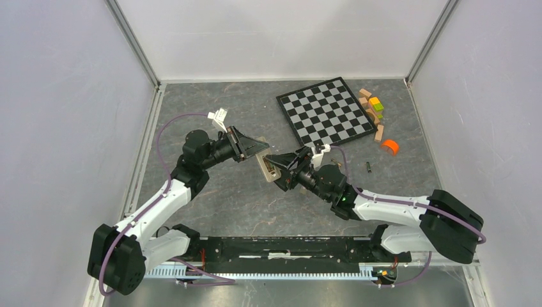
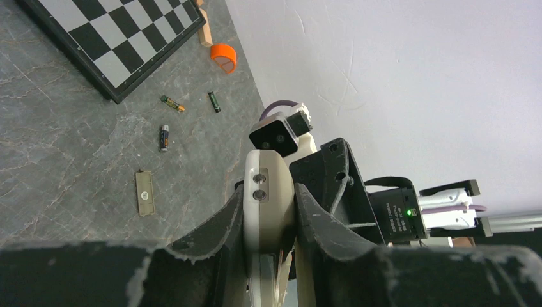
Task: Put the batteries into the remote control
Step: Load the battery into the remote control.
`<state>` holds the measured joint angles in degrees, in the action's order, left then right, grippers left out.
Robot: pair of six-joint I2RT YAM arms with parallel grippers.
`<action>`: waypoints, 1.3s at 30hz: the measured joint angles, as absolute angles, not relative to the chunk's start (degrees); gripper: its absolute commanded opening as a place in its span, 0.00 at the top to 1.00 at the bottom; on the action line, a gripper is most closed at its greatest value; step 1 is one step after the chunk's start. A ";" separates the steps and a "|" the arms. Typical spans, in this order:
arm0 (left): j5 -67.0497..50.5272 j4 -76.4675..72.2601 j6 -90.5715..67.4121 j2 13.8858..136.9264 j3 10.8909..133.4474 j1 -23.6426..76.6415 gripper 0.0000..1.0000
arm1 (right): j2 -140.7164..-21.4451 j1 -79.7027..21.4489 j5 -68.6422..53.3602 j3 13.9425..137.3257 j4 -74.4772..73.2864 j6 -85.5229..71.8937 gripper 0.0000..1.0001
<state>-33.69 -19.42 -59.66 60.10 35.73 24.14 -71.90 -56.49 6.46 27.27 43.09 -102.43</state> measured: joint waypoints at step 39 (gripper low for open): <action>-38.81 -23.51 -58.59 59.59 36.25 24.08 0.98 | -72.07 -55.31 2.85 26.57 46.15 -104.03 0.47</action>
<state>-38.81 -23.51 -58.59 59.59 36.25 24.08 -72.07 -55.31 2.85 26.57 46.15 -104.03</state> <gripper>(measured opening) 0.332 0.610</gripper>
